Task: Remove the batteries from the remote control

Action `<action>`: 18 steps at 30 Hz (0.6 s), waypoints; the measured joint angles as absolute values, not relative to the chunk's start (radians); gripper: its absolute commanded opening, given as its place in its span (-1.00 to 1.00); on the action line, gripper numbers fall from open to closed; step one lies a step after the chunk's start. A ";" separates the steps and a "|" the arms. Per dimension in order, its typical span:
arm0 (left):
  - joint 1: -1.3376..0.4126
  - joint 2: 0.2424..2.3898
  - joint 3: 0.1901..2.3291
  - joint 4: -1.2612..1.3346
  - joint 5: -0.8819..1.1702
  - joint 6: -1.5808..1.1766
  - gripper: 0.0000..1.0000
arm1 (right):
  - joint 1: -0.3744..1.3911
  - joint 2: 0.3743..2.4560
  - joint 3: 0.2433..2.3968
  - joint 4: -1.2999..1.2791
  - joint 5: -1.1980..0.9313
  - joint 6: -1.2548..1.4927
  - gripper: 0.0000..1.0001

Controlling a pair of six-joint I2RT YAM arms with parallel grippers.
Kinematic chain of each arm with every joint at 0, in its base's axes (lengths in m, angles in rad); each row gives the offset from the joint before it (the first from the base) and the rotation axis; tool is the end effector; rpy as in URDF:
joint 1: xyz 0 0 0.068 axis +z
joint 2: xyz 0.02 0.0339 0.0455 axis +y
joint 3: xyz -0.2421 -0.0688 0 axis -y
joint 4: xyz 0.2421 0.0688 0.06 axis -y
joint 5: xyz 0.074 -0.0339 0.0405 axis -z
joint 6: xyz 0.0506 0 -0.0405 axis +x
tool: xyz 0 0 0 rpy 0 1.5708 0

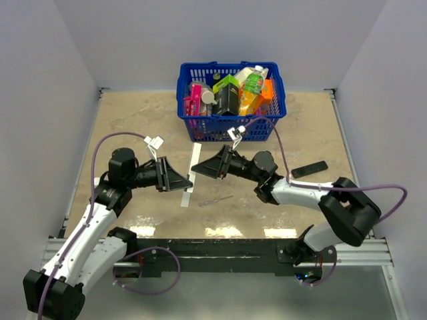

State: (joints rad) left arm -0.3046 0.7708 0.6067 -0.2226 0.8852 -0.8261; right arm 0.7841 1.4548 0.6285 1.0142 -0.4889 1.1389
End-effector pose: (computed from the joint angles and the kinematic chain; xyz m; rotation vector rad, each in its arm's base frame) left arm 0.1725 -0.0953 0.2618 0.1032 2.1566 -1.5644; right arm 0.2075 0.2405 0.2387 -0.1972 1.7029 1.8603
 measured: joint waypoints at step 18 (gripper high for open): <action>-0.307 0.803 0.582 -0.174 0.904 -0.900 0.09 | 0.784 1.653 0.596 1.325 -0.540 1.445 -0.87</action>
State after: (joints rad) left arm -0.3069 0.8032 0.5819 -0.1738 0.9039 -0.9005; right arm 0.7837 1.6531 0.5964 1.3247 -0.5396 1.4452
